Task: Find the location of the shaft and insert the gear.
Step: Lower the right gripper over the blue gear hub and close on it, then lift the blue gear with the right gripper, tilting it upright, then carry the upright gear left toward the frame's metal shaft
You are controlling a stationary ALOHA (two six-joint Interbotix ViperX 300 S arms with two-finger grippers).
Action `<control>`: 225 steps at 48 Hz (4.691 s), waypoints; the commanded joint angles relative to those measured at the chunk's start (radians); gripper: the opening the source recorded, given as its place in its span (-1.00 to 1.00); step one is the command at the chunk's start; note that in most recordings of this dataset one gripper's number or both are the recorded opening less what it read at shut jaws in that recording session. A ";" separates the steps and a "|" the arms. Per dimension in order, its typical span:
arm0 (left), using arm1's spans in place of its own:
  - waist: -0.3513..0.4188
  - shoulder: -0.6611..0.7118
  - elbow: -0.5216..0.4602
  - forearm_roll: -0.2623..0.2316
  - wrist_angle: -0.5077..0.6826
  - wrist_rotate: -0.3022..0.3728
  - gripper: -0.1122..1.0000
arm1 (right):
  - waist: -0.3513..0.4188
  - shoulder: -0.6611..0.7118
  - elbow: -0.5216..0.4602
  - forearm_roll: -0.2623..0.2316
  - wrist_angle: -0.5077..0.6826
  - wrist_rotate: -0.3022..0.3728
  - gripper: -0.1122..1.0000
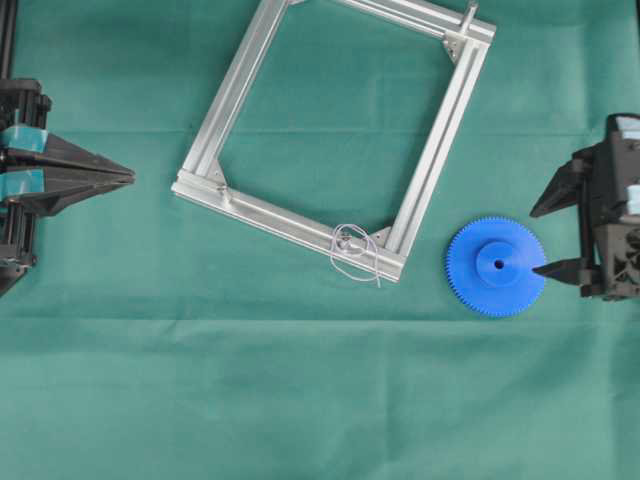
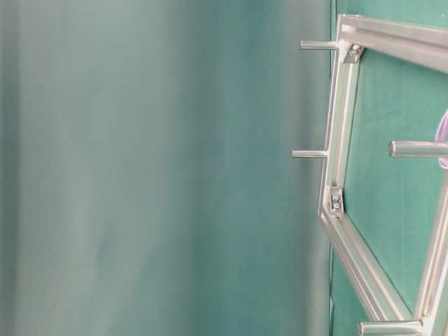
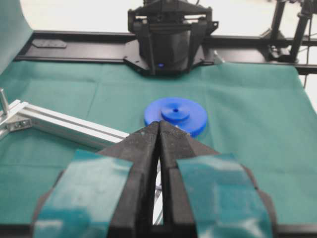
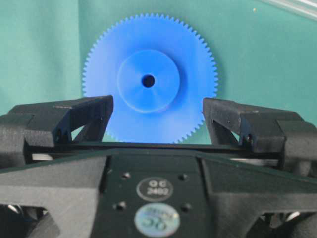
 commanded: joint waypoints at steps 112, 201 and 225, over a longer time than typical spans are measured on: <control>0.003 0.018 -0.023 -0.005 0.002 -0.009 -0.73 | 0.058 0.403 -0.064 0.014 -0.187 -0.002 0.83; 0.005 0.018 -0.021 -0.006 0.012 -0.009 -0.73 | 0.057 0.431 -0.094 -0.034 -0.098 0.000 0.47; 0.005 0.018 -0.023 -0.006 0.014 -0.009 -0.73 | 0.058 0.376 -0.175 -0.038 -0.020 0.000 0.47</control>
